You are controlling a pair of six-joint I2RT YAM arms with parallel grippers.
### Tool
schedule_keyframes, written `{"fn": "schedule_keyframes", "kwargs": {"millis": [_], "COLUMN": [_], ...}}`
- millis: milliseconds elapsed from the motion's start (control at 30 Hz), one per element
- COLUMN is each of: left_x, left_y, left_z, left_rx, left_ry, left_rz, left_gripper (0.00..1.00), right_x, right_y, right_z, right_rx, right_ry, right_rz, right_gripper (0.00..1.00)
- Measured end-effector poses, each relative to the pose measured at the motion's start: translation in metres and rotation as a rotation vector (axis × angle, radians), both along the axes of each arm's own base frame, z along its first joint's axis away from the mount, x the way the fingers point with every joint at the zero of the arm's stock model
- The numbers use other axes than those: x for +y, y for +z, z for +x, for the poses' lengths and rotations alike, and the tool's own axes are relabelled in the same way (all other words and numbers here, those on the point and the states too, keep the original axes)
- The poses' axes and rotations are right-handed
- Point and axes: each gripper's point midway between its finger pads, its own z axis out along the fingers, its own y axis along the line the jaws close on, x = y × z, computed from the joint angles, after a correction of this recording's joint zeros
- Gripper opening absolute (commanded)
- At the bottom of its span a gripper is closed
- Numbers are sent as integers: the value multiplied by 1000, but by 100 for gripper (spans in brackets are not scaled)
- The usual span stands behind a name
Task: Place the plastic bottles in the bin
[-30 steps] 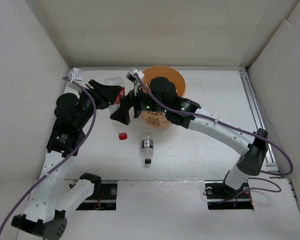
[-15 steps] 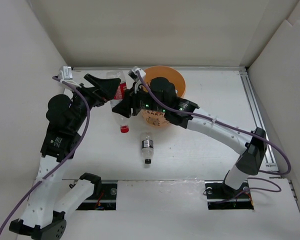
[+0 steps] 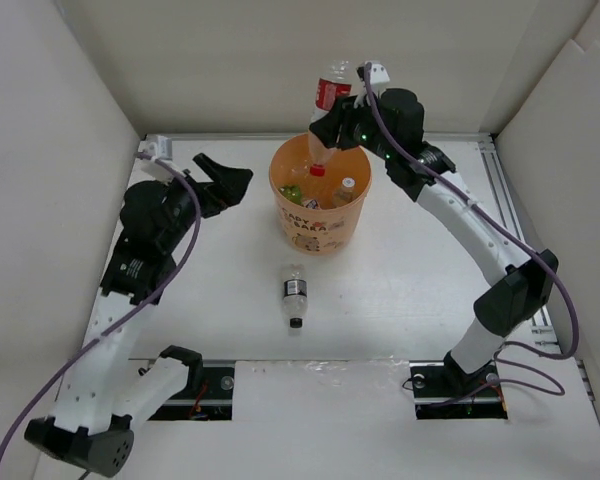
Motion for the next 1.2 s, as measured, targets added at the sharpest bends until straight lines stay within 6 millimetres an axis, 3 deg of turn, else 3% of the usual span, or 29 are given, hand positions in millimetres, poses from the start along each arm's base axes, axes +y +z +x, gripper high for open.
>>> {"fn": "schedule_keyframes", "kwargs": {"millis": [67, 100, 133, 233, 300, 433, 533, 633, 767, 967, 1067, 1200], "left_x": [-13, -19, -26, -47, -69, -107, -107, -99, -91, -90, -101, -118], "left_y": [-29, -45, -66, -116, -137, -153, -163, -174, -203, -253, -264, -271], "left_z": [10, 15, 20, 23, 16, -3, 2, 9, 6, -16, -33, -49], "left_rx": [61, 98, 150, 271, 317, 339, 358, 381, 444, 543, 552, 552], "left_ry": [-59, -86, -112, -171, -220, -310, -277, -220, -184, -184, -223, -252], "left_rz": [25, 36, 50, 97, 135, 185, 204, 219, 249, 300, 305, 307], "left_gripper": [100, 100, 100, 100, 100, 100, 100, 100, 100, 100, 100, 100], "right_x": [-6, -7, -7, -8, -10, -17, -25, -36, -53, -78, -84, -87], "right_y": [7, 8, 7, -8, -21, -48, -54, -46, -19, 14, 16, -1], "right_z": [13, 17, 20, 24, 24, 18, 9, -8, -40, -81, -89, -96], "right_rx": [-21, -27, -26, -9, 5, 48, 58, 47, 4, -55, -61, -38], "right_ry": [-31, -39, -46, -69, -88, -132, -174, -217, -250, -257, -257, -246], "right_rz": [-10, -20, -29, -69, -96, -151, -179, -189, -155, -72, -61, -79], "right_gripper": [23, 56, 73, 89, 91, 96, 96, 96, 100, 100, 100, 100]}}
